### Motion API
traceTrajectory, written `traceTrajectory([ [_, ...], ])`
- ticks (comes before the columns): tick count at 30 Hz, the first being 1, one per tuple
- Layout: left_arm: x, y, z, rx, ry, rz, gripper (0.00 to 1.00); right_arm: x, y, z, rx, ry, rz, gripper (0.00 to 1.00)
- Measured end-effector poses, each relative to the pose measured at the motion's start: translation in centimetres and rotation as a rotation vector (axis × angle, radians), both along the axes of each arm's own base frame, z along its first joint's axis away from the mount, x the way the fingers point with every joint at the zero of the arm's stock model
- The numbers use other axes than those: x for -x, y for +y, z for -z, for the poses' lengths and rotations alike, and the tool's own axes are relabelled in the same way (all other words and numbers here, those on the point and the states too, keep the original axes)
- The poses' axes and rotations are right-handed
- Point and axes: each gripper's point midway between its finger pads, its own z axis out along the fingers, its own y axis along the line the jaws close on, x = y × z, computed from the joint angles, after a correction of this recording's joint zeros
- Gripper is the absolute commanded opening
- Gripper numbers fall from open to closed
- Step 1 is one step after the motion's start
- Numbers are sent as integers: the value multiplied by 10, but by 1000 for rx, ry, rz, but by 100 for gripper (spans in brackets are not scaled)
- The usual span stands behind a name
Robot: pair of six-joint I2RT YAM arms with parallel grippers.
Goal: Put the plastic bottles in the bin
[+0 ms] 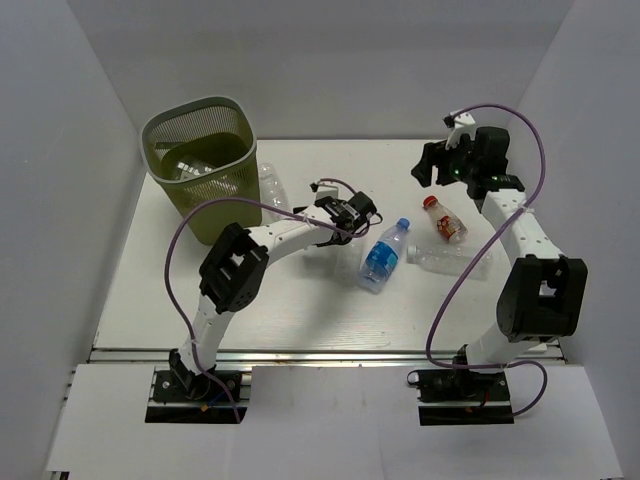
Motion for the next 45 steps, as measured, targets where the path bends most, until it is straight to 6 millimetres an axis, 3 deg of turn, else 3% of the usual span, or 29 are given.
traceTrajectory([
  [10,-39,60,-12,-84,-68,-133,100,10,-12,18,-38,56,-6,80],
  [17,-75,97,-21,-107,-95,-203,100,23,-8,32,-36,94,-59,80],
  [23,-90,105,-12,-114,-86,-189,100,37,-4,48,-51,147,-81,80],
  [36,-117,104,23,-130,-47,-145,98,42,3,44,-80,150,-109,77],
  [40,-121,107,30,-141,-38,-137,85,44,4,43,-89,151,-115,76],
  [45,-126,104,31,-134,-37,-111,55,49,6,42,-96,152,-121,76],
])
